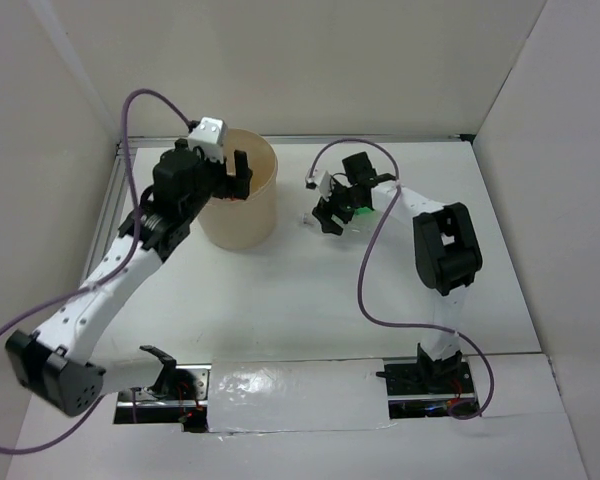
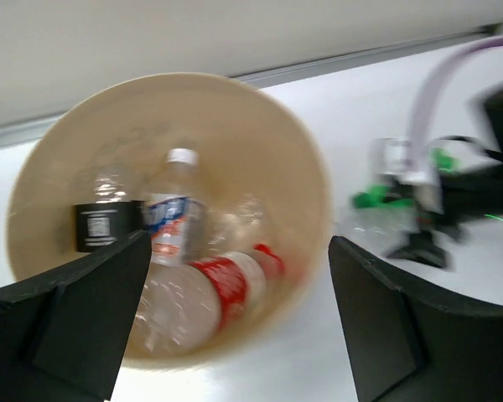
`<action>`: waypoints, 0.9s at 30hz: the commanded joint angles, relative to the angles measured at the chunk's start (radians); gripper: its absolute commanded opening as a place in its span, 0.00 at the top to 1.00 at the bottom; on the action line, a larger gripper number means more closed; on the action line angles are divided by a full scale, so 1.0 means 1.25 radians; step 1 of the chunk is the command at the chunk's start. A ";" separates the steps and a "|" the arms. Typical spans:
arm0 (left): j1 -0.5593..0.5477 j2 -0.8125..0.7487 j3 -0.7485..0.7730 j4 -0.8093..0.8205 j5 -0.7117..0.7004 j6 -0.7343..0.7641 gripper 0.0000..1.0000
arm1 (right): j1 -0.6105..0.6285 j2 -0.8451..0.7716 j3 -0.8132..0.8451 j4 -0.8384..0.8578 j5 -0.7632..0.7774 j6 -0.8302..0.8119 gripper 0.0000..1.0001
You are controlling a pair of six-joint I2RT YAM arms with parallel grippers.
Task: Put the plastic bottles in the bin
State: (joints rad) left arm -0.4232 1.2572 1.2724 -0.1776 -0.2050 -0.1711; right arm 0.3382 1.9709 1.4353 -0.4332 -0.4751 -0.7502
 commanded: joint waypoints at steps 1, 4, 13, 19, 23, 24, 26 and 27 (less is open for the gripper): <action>-0.051 -0.138 -0.068 0.012 0.120 0.019 0.01 | 0.020 0.028 0.020 0.032 0.056 -0.038 0.16; -0.114 -0.204 -0.188 0.012 0.120 -0.019 0.01 | 0.028 0.028 -0.006 0.009 0.046 -0.071 0.35; -0.267 -0.361 -0.483 0.087 0.128 -0.112 0.01 | -0.024 -0.192 0.051 -0.173 -0.227 -0.061 0.79; -0.344 -0.338 -0.581 0.130 0.136 -0.148 0.01 | -0.042 -0.277 0.200 0.006 -0.182 0.145 0.81; -0.395 -0.285 -0.601 0.159 0.136 -0.180 0.01 | -0.025 -0.193 0.336 0.163 -0.235 0.275 0.81; -0.406 -0.270 -0.608 0.167 0.129 -0.180 0.01 | -0.013 -0.161 0.433 0.164 -0.244 0.299 0.81; -0.439 -0.252 -0.615 0.174 0.104 -0.187 0.01 | 0.028 -0.054 0.542 0.164 -0.293 0.340 0.79; -0.449 -0.234 -0.615 0.182 0.093 -0.187 0.01 | 0.063 -0.023 0.632 0.164 -0.301 0.368 0.79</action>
State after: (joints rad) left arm -0.9428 0.9318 0.5137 -0.0433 -0.0570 -0.3737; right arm 0.3279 1.7828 2.0487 -0.3054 -0.7563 -0.4492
